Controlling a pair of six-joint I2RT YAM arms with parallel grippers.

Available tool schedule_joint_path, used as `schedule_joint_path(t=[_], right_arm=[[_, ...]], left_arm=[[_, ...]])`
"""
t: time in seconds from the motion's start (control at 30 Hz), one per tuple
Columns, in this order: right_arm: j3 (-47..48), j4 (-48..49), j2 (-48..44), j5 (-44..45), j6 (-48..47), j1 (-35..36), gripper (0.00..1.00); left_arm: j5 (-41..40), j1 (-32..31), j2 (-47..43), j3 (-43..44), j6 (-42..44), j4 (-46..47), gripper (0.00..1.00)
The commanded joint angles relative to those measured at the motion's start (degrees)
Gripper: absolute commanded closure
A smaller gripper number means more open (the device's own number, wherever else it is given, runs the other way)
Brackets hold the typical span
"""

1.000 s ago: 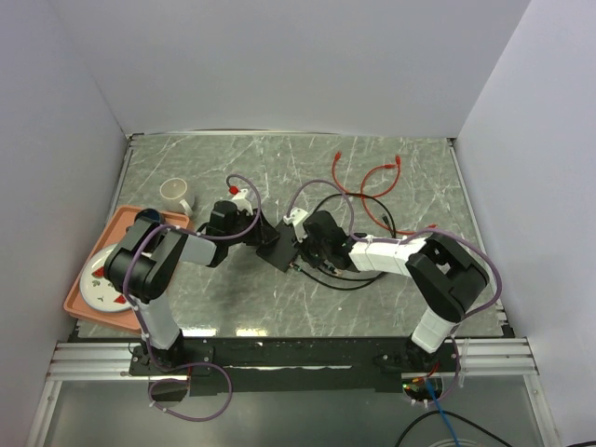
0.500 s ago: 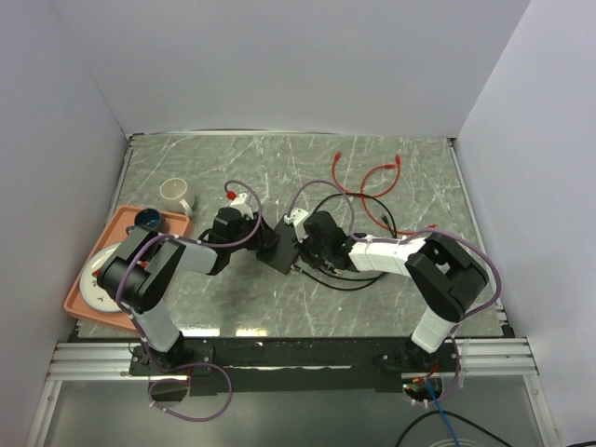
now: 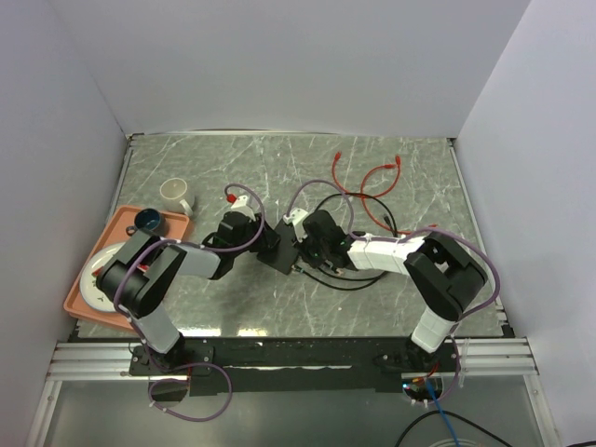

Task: Insert the plug into the switch port

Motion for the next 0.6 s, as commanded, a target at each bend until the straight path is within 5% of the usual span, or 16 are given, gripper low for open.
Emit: schedule_joint_path(t=[0.0,0.57], right_arm=[[11.83,37.64,-0.31,-3.37,2.29,1.1,1.0],[16.75,37.64,3.29,-5.75,3.35,1.45,1.0]], left_arm=[[31.7,-13.77,1.84,0.56,-13.13,2.67,0.9],[31.89,-18.87,2.9,1.97,-16.48,5.5,0.89]])
